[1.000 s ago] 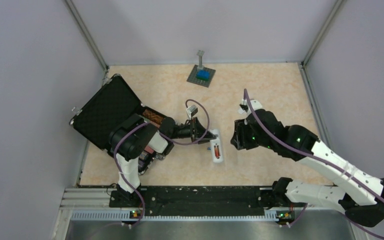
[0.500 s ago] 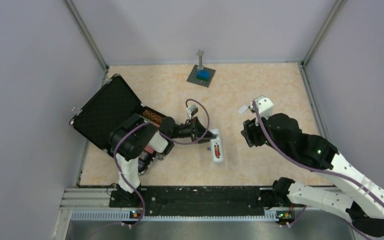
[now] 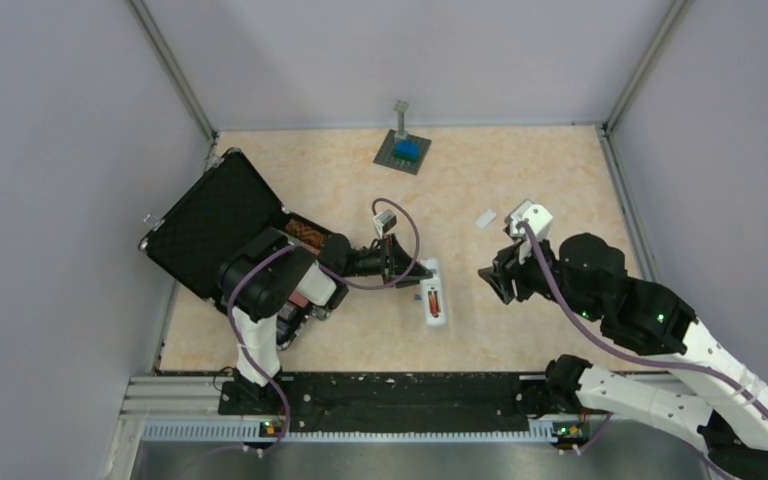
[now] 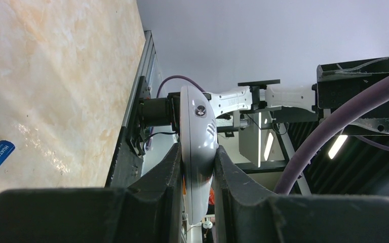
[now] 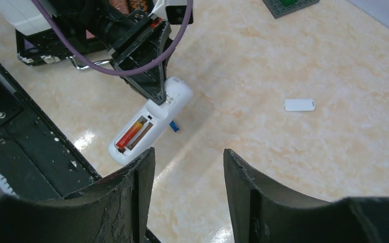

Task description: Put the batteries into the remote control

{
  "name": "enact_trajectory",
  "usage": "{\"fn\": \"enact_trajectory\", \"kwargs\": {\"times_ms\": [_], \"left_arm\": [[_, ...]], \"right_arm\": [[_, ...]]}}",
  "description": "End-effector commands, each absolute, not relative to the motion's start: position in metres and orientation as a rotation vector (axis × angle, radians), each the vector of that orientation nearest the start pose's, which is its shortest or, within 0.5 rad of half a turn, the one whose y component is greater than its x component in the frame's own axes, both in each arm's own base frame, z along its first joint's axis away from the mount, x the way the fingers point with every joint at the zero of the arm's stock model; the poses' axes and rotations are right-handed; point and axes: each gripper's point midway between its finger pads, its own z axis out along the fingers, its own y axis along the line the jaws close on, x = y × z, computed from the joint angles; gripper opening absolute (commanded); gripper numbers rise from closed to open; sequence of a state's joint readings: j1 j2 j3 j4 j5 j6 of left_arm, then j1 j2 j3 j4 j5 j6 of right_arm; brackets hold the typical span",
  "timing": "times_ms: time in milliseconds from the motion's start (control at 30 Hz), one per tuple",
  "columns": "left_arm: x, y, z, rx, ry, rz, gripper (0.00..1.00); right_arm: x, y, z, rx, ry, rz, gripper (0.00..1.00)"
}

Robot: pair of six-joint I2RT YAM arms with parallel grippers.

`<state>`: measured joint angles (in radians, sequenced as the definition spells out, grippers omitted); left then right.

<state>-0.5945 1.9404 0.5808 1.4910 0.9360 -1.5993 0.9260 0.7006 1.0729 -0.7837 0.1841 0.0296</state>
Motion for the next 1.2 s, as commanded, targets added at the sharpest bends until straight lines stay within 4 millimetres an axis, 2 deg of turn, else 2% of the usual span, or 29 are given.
{"fn": "enact_trajectory", "kwargs": {"times_ms": [0,133,333,667,933,1067,1167], "left_arm": [[0.208,-0.344,0.168,0.176,1.958,-2.271,0.00],[0.205,-0.343,0.165,0.190,1.970,-2.270,0.00],[0.203,-0.343,0.161,0.209,1.988,-2.275,0.00],[0.200,-0.344,0.176,0.263,1.973,-2.314,0.00],[0.197,-0.344,0.203,0.378,1.911,-2.340,0.00],[0.196,-0.344,0.218,0.424,1.879,-2.355,0.00],[0.196,-0.345,0.225,0.441,1.865,-2.360,0.00]], "right_arm": [[0.166,0.177,0.300,-0.763,1.778,0.486,0.52],[0.173,0.182,0.282,-0.813,1.780,0.442,0.51],[0.178,0.200,0.258,-0.885,1.757,0.461,0.48],[0.168,0.240,0.222,-1.054,1.700,0.516,0.43],[0.142,0.258,0.229,-1.220,1.602,0.628,0.45],[0.130,0.259,0.231,-1.291,1.557,0.651,0.45],[0.128,0.257,0.232,-1.305,1.541,0.637,0.45]]}}
